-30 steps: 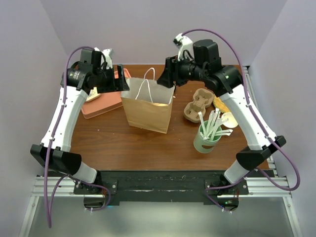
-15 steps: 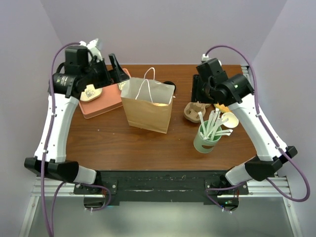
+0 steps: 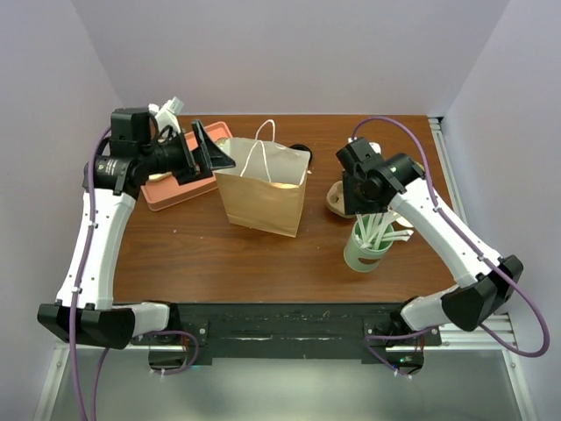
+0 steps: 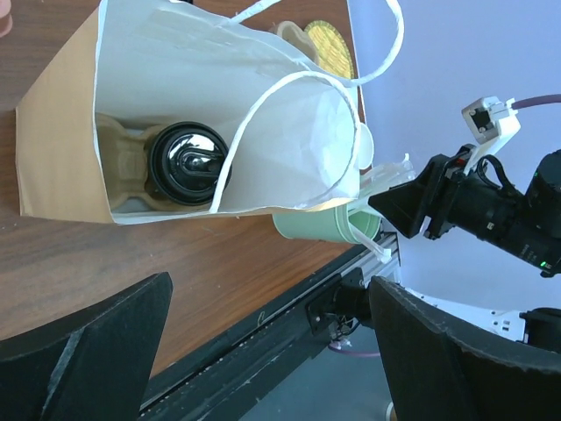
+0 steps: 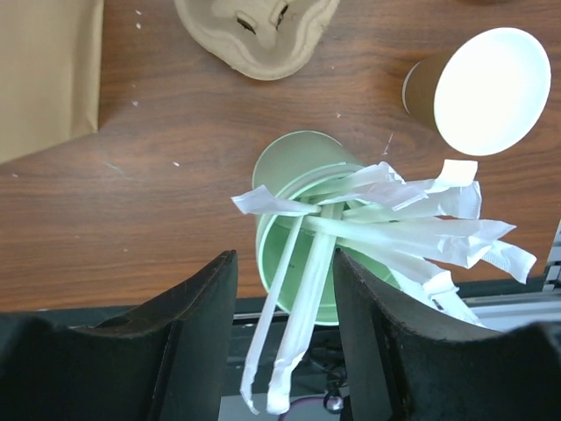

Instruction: Pack the takeout coffee

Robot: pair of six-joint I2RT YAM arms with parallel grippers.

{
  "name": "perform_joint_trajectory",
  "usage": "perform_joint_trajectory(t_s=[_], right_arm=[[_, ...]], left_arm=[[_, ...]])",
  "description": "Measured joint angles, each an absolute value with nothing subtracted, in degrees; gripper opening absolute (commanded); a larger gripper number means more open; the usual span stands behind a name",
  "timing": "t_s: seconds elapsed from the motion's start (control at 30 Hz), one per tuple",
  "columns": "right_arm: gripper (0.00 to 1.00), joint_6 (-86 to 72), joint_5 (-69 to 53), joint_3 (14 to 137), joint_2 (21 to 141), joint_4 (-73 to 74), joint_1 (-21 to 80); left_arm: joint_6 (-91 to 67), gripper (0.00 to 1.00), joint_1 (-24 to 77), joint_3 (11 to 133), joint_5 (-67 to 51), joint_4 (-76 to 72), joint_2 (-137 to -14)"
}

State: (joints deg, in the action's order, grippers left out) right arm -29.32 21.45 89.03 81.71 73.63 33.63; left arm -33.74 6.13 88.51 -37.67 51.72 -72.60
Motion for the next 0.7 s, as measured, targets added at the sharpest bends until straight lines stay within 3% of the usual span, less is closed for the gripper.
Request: perform_joint_trajectory(t_s=[0.37, 0.7], right_arm=[[0.45, -24.3, 24.6, 86.4, 83.3, 66.1, 33.6], [0.13, -21.4, 26.1, 86.3, 88.7, 64.6, 33.3]], left_arm=[[-31.9, 1.00, 5.3, 88.5, -32.3, 56.9, -70.3], [-28.5, 1.00, 4.5, 90.4, -27.2, 63.0, -69.8]])
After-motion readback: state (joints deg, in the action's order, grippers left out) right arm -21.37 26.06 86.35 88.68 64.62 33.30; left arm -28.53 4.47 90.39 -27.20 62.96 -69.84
